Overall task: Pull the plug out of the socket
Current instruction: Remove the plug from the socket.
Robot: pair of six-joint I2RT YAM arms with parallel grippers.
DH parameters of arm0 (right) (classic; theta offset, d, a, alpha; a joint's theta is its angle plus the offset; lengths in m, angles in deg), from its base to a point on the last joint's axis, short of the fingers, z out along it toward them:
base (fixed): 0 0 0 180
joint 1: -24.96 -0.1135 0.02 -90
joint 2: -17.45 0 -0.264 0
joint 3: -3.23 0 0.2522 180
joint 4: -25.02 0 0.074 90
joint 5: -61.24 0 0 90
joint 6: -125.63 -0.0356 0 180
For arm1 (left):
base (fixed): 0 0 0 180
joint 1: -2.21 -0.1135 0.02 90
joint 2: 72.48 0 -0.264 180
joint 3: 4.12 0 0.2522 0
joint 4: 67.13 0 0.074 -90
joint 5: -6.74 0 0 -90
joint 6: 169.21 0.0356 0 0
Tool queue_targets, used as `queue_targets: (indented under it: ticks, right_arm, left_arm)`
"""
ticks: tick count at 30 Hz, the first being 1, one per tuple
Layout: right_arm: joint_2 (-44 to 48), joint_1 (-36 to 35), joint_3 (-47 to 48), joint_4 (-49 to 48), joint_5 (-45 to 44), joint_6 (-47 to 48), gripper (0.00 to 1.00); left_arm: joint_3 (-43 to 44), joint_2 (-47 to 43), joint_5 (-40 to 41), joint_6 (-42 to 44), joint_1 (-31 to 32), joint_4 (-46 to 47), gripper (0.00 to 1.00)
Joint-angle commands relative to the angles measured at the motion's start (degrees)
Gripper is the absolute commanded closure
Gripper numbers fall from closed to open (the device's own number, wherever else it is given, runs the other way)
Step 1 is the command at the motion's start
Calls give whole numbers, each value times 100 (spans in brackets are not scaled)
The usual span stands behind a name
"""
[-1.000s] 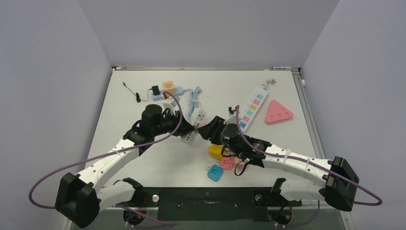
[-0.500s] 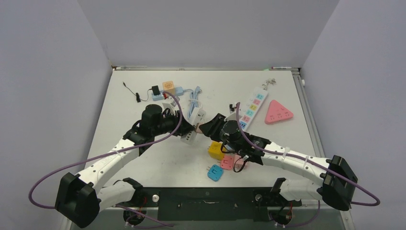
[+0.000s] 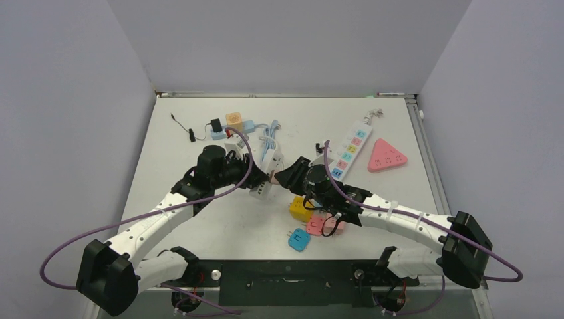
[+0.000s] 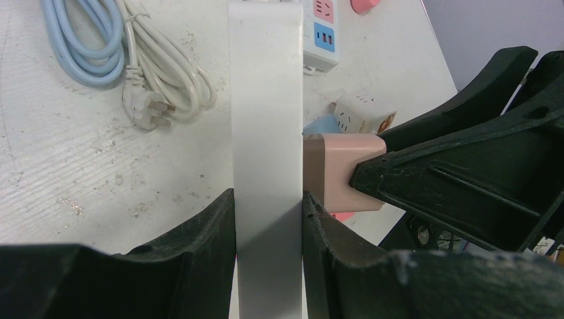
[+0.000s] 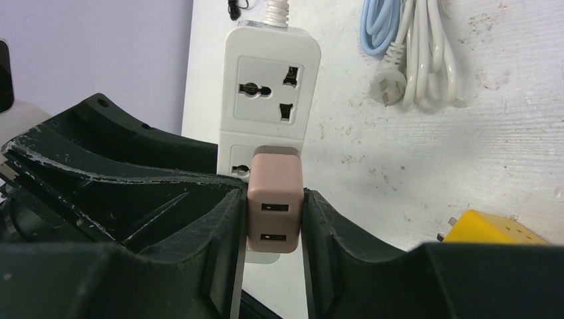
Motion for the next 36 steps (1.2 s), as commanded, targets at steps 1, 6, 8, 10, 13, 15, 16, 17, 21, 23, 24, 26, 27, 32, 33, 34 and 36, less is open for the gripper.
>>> queue_targets:
  ticks: [1, 6, 8, 10, 13, 15, 16, 17, 21, 23, 24, 26, 27, 32, 33, 34, 36]
  right_arm:
    - [-53, -17, 272, -192, 57, -62, 95]
    - [-50, -15, 288, -193, -50, -127, 95]
    - [-84, -16, 327, -203, -62, -147, 95]
    - [-132, -28, 396, -191, -55, -143, 95]
    - [-253, -33, 543, -78, -55, -115, 95]
    - [-320, -35, 632, -29, -55, -100, 95]
    - [-349, -39, 677, -10, -51, -89, 95]
    - [-383, -42, 724, 22, -59, -88, 95]
    - [-540, -49, 959, 167, -81, -81, 95]
    - [-599, -56, 1049, 208, -98, -87, 95]
    - [-630, -64, 1075, 210, -97, -96, 95]
    - [-683, -67, 1097, 182, -91, -112, 95]
    - [-701, -69, 1098, 164, -91, -122, 95]
    - [-747, -78, 1049, 57, -86, -133, 95]
    - [-756, -81, 1030, 45, -94, -124, 95]
    - [-751, -76, 1011, 38, -95, -119, 95]
    - [-737, -72, 970, 28, -95, -102, 95]
  left_arm:
    - [267, -139, -56, 137, 94, 250, 100]
    - [319, -301, 284, 360, 124, 37, 100]
    - [347, -302, 383, 427, 153, -34, 100]
    - [394, -285, 497, 501, 179, -125, 100]
    - [445, -296, 651, 609, 208, -237, 100]
    - [459, -335, 752, 668, 221, -295, 100]
    - [471, -344, 819, 698, 232, -339, 100]
    - [492, -359, 877, 754, 253, -384, 100]
    - [574, -336, 1072, 871, 328, -530, 100]
    - [610, -317, 1116, 905, 354, -593, 100]
    - [630, -315, 1132, 917, 362, -616, 100]
    - [632, -330, 1153, 926, 367, -623, 100]
    - [627, -341, 1162, 928, 367, -624, 100]
    - [626, -359, 1071, 870, 358, -621, 100]
    - [624, -360, 1035, 855, 358, -619, 100]
    - [643, -363, 1000, 850, 358, -610, 100]
    - [685, -395, 973, 838, 351, -665, 100]
